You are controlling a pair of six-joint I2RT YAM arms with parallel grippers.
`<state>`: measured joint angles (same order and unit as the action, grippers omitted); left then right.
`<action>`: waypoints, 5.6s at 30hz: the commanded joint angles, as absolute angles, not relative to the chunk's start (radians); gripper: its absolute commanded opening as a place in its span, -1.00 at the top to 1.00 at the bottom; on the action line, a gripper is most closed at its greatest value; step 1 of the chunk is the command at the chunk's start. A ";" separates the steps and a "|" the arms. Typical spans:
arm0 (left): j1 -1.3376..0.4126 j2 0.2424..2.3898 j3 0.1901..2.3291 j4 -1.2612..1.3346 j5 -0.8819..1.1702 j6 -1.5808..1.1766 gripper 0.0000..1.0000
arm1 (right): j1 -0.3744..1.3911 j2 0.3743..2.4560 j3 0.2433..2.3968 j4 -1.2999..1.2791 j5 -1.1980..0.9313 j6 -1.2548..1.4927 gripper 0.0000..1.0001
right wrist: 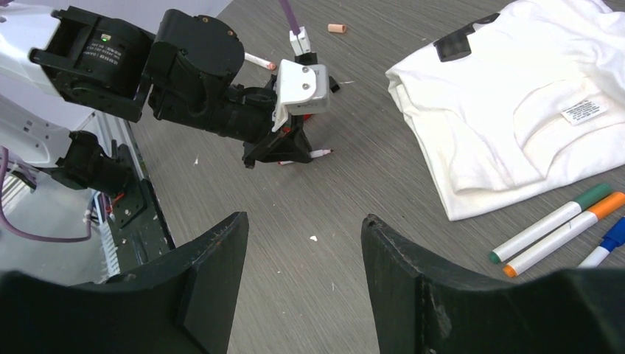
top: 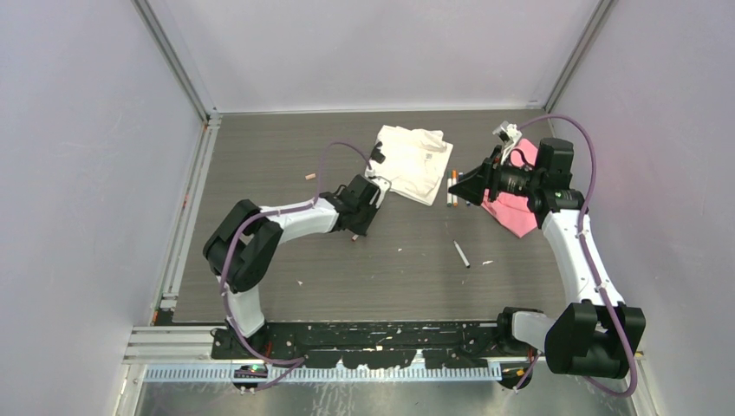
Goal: Insert the pens into the pen caps
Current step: Pick up the pen from the center of the board.
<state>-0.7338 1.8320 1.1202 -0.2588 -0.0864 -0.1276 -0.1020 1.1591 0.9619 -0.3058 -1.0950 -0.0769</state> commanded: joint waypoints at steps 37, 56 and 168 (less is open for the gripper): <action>-0.755 1.222 0.505 0.814 0.084 -0.616 0.99 | 0.175 1.212 0.749 0.225 -1.101 0.207 -0.25; -0.851 1.493 0.516 1.352 -0.113 -0.855 0.99 | 0.358 1.295 0.700 0.401 -0.936 0.374 -0.18; -0.775 1.424 0.454 1.386 0.097 -0.977 0.23 | 0.390 1.342 0.861 0.103 -1.184 0.211 0.98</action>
<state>-0.7891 1.5215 0.4904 1.3628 0.1417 -1.0328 0.3870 1.3548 0.8173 0.1673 -1.1648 0.2890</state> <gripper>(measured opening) 0.297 0.198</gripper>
